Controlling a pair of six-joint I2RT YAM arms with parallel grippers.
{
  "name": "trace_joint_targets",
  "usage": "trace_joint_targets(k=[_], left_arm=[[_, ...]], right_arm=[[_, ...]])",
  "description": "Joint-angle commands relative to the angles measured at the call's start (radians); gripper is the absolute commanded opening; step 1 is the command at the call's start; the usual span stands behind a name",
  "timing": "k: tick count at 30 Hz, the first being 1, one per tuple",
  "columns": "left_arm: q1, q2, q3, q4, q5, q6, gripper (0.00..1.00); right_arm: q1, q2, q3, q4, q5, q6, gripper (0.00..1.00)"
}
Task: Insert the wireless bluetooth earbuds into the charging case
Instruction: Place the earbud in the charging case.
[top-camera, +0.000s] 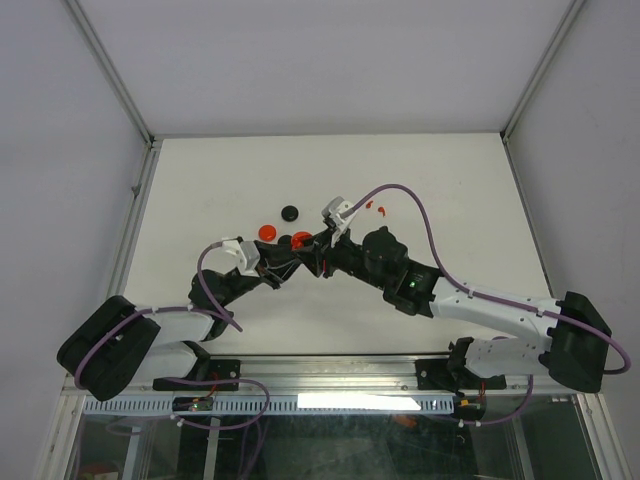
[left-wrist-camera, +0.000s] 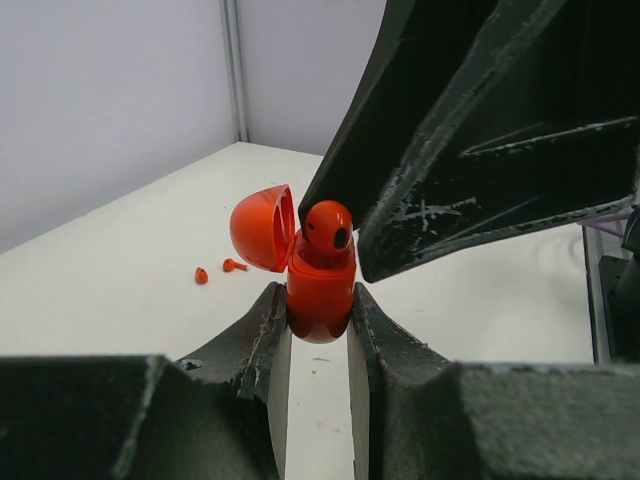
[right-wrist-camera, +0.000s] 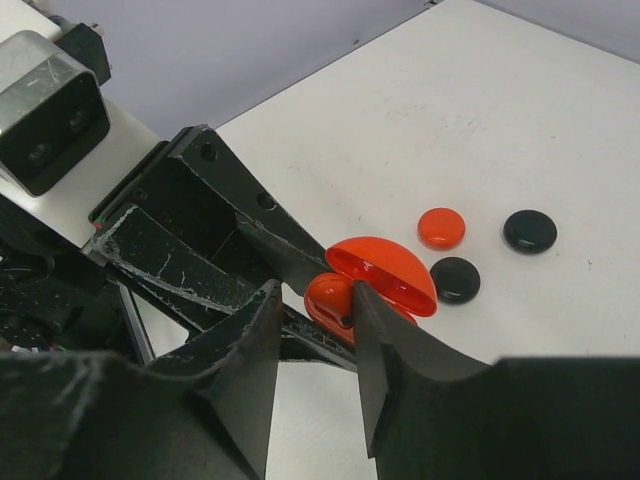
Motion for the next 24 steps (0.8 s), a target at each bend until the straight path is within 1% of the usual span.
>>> trace_joint_targets(k=[1, 8, 13, 15, 19, 21, 24], left_arm=[[-0.005, -0.001, 0.028, 0.105, -0.018, -0.032, 0.0], [-0.005, 0.033, 0.019, 0.111, -0.01, -0.051, 0.0], [-0.004, 0.058, 0.005, 0.138, -0.002, -0.082, 0.0], [-0.004, 0.06, -0.002, 0.137, 0.005, -0.09, 0.0], [-0.005, 0.055, -0.012, 0.134, 0.037, -0.109, 0.0], [-0.004, 0.047, -0.014, 0.132, 0.071, -0.114, 0.0], [-0.004, 0.041, 0.001, 0.122, 0.144, -0.122, 0.0]], right_arm=[[0.004, -0.015, 0.037, 0.0, 0.039, 0.011, 0.39], [0.004, -0.059, 0.05, -0.029, 0.048, -0.001, 0.46], [-0.001, -0.079, 0.087, -0.129, 0.102, -0.022, 0.53], [-0.018, -0.079, 0.114, -0.195, 0.086, -0.031, 0.57], [-0.101, -0.076, 0.156, -0.295, -0.1, -0.036, 0.67], [-0.154, -0.072, 0.16, -0.31, -0.22, -0.025, 0.72], [-0.226, -0.057, 0.162, -0.314, -0.398, -0.009, 0.76]])
